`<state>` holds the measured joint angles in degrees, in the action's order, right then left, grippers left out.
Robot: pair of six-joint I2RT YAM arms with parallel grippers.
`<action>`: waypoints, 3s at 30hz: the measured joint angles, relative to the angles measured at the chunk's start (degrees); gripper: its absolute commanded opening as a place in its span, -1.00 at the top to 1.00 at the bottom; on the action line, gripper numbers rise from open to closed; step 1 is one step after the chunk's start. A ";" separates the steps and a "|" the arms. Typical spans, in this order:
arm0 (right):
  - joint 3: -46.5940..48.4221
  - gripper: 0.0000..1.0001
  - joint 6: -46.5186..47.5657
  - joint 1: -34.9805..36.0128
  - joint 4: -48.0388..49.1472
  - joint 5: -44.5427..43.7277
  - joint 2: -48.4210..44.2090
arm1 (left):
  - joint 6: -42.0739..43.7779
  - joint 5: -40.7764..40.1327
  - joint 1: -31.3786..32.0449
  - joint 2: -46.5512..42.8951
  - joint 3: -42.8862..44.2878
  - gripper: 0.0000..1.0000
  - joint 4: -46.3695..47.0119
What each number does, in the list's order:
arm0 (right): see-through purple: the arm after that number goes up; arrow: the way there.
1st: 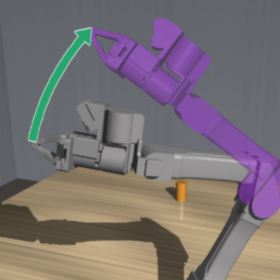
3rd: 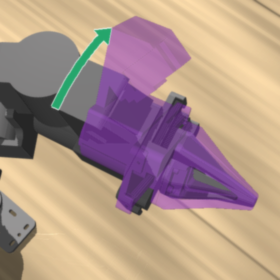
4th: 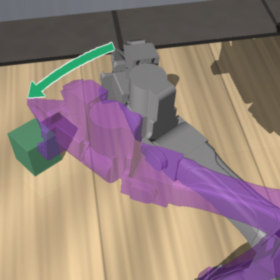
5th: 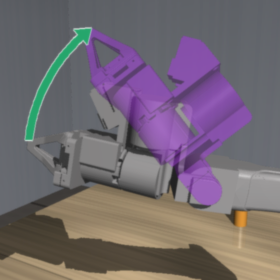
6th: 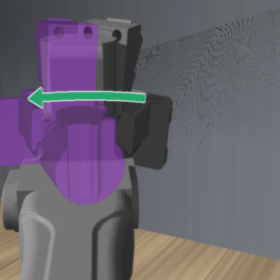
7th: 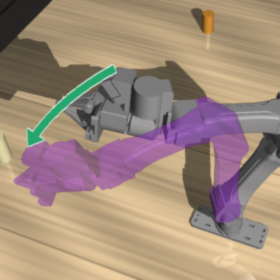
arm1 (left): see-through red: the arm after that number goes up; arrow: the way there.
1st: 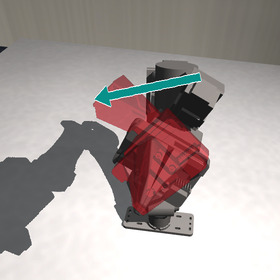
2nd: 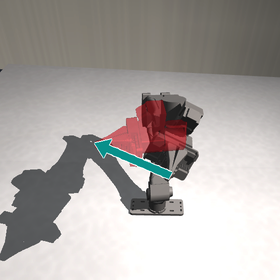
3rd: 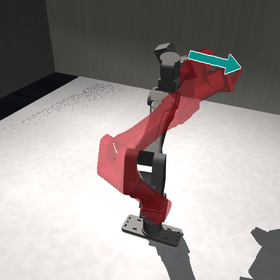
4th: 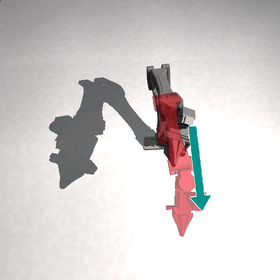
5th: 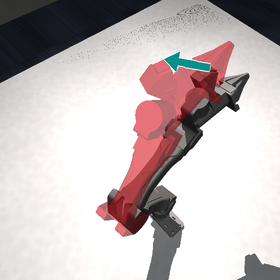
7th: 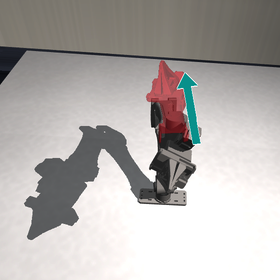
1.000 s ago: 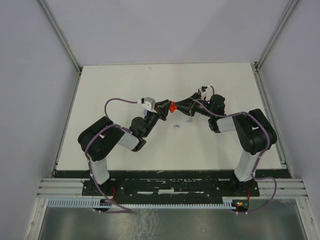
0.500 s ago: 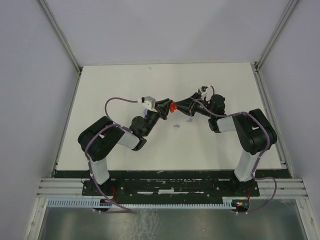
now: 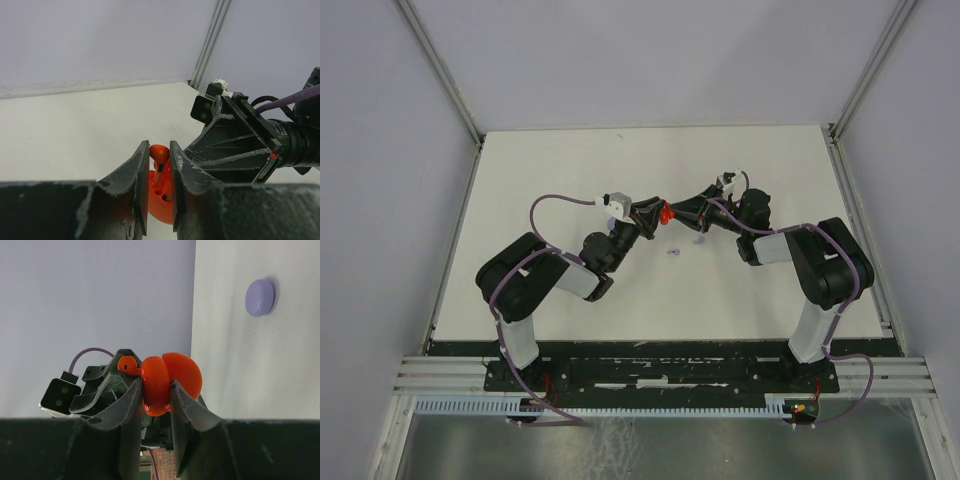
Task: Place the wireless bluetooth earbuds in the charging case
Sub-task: Place the earbud in the charging case.
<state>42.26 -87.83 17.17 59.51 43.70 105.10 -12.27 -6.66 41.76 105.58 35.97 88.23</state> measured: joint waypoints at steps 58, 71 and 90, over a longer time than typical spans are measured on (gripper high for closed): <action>-0.52 0.97 -0.44 -0.42 0.04 0.04 0.00 | -0.07 1.25 0.00 0.76 0.09 0.94 0.00; -0.52 0.97 -0.46 -0.42 0.09 0.07 0.00 | -0.07 1.27 0.00 0.76 0.09 0.94 0.00; -0.61 0.97 -0.52 -0.72 0.26 0.22 0.00 | -2.29 1.81 0.00 2.93 0.09 0.27 0.00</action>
<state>41.65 -88.36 16.45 59.77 43.92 105.10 -14.57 -4.84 41.76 108.51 36.05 88.23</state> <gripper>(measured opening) 0.320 0.258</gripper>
